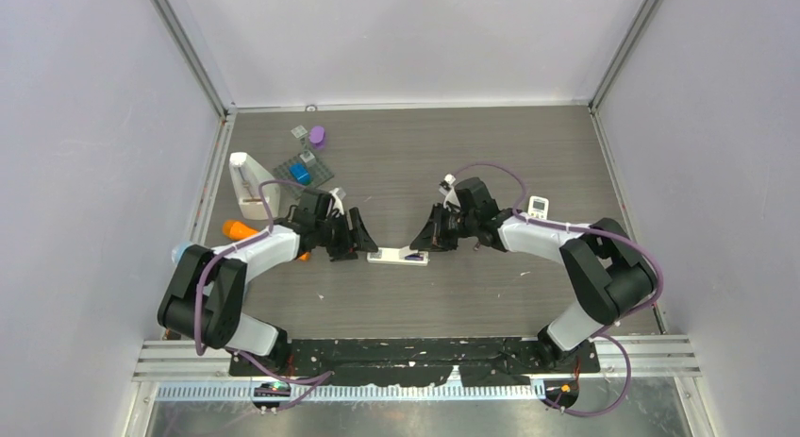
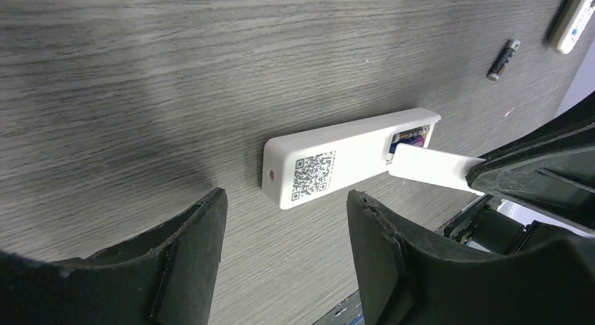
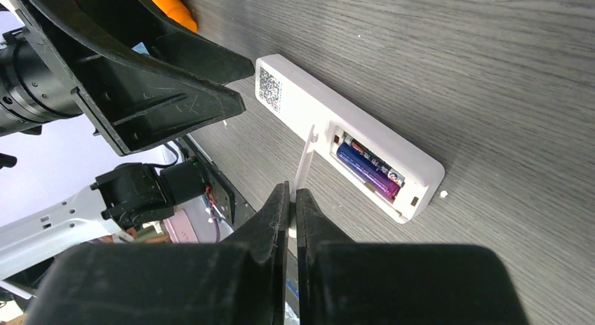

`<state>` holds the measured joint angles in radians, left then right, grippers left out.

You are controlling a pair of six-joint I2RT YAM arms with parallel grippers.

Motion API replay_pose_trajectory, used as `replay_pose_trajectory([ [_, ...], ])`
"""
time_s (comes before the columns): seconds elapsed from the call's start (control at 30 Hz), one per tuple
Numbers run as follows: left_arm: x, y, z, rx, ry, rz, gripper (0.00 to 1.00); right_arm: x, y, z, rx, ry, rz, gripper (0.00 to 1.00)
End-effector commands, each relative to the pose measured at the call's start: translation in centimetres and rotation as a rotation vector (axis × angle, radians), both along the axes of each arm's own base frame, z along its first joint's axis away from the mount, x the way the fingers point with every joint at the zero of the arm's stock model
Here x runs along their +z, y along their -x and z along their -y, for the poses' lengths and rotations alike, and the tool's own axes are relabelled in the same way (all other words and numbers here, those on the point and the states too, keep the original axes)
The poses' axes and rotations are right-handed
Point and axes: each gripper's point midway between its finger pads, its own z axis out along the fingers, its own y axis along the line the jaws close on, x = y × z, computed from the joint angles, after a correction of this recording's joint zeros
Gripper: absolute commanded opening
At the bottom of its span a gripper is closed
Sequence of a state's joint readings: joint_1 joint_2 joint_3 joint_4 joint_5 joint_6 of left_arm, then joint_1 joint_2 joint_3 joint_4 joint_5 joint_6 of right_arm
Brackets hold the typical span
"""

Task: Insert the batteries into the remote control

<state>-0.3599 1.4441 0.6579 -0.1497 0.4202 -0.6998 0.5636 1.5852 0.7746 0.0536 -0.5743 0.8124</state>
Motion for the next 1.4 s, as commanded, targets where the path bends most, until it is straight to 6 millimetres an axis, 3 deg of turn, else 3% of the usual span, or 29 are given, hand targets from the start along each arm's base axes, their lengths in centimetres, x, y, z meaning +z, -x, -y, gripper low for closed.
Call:
replay_pose_trajectory([
  [0.0,-0.3,-0.3,0.0,-0.016,-0.008,0.016,0.63,0.0,-0.5,-0.5,-0.017,-0.012,-0.007,0.05],
  [0.5,-1.6,0.5,-0.4,-0.017,-0.034,-0.035,0.58,-3.1,0.5,2.0,-0.052,0.048,-0.063,0.05],
  [1.03,-2.7,1.0,-0.8,-0.028,-0.063,-0.062,0.53,-3.0,-0.7,2.4,-0.092,0.020,0.047,0.05],
  [1.37,-3.2,1.3,-1.1,-0.028,-0.080,-0.081,0.51,-4.4,0.3,3.4,-0.080,0.051,0.020,0.05],
])
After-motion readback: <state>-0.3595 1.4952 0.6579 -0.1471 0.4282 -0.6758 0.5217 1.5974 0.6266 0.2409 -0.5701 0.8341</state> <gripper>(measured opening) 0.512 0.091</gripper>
